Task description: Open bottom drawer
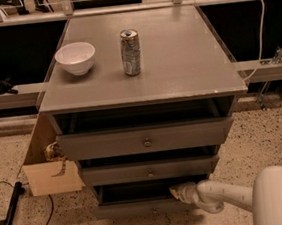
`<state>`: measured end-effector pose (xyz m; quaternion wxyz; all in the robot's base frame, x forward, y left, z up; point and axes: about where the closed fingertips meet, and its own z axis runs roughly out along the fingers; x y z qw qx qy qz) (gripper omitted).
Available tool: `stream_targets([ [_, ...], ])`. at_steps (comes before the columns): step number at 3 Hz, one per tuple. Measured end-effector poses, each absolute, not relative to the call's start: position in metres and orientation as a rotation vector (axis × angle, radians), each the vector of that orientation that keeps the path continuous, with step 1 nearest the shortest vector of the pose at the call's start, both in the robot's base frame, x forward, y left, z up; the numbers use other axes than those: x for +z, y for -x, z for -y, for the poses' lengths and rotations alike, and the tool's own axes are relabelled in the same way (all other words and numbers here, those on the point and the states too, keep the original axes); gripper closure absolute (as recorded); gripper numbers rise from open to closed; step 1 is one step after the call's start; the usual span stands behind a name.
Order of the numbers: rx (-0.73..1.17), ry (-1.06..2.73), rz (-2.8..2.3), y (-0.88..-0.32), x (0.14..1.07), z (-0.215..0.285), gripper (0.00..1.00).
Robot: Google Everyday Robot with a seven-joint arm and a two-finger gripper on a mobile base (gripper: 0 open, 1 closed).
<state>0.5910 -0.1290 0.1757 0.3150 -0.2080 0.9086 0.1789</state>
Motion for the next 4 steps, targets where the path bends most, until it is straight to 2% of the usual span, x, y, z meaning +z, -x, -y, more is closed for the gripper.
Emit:
stream_targets([
  [4, 0.446, 0.546, -2.448, -0.563, 0.158, 0.139, 1.0],
])
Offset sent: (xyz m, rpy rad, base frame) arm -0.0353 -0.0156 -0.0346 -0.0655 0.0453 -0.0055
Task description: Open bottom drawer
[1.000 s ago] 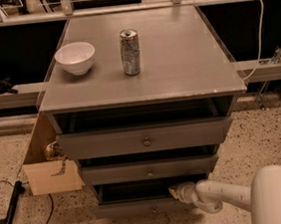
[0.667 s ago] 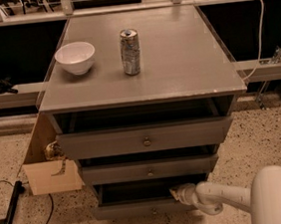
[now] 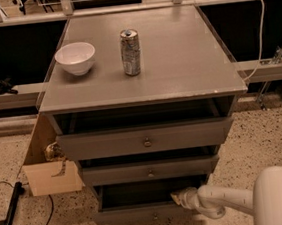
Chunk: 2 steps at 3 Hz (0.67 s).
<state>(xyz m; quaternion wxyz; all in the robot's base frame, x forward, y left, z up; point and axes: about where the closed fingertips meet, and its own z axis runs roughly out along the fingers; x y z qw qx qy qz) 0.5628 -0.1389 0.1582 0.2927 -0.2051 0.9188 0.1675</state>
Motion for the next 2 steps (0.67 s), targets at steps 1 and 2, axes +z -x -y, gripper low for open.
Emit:
stream_targets([
  [1, 0.368, 0.58, -2.431, -0.5592, 0.1702, 0.1353, 1.0],
  [2, 0.347, 0.603, -2.426, -0.5631, 0.171, 0.132, 1.0],
])
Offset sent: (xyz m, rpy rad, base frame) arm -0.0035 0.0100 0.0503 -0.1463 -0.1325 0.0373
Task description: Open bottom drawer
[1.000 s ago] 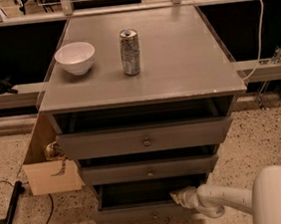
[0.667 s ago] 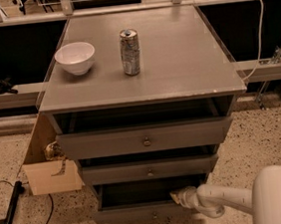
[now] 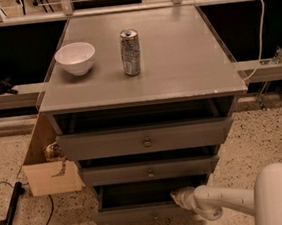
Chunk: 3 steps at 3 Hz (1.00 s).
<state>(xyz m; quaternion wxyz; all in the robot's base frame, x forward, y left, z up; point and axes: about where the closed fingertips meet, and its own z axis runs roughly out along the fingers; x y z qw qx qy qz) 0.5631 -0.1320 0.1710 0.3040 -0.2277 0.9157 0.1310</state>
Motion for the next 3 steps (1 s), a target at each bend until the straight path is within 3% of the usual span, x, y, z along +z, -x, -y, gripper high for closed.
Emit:
stream_targets([
  [1, 0.347, 0.603, -2.426, -0.5631, 0.171, 0.1319, 1.0],
  [2, 0.347, 0.603, -2.426, -0.5631, 0.171, 0.1319, 0.82],
  [3, 0.347, 0.603, -2.426, -0.5631, 0.1709, 0.1319, 0.57],
])
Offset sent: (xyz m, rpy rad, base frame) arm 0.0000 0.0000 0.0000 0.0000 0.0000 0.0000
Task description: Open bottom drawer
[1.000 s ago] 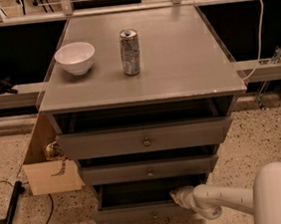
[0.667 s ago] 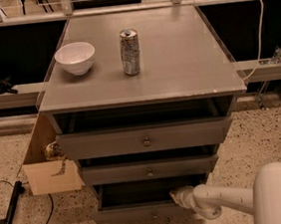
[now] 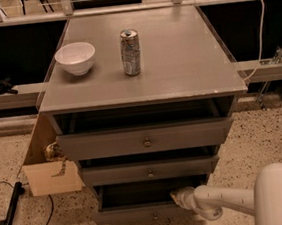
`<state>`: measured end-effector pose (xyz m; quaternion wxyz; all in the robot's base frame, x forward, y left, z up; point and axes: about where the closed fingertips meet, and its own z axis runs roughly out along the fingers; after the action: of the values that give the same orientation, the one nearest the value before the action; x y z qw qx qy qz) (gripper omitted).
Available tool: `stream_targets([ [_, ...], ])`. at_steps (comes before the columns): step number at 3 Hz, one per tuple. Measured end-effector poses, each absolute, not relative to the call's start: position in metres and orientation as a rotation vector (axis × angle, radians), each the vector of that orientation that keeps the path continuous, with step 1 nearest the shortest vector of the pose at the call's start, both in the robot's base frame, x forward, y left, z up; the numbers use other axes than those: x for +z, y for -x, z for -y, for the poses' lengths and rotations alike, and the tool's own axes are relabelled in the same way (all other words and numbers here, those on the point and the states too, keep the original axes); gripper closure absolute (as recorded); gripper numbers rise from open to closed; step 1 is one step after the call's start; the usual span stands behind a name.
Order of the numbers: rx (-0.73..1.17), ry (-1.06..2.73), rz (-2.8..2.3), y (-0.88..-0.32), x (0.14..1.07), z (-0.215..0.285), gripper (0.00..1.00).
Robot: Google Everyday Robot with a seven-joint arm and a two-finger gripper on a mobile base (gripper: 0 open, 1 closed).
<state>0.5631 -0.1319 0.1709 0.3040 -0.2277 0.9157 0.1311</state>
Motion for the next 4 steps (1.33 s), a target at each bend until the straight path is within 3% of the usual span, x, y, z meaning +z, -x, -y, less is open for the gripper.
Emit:
stream_targets([
  [2, 0.347, 0.603, -2.426, -0.5631, 0.1709, 0.1318, 0.1],
  [3, 0.347, 0.603, -2.426, -0.5631, 0.1709, 0.1318, 0.0],
  [4, 0.347, 0.603, -2.426, -0.563, 0.1709, 0.1317, 0.0],
])
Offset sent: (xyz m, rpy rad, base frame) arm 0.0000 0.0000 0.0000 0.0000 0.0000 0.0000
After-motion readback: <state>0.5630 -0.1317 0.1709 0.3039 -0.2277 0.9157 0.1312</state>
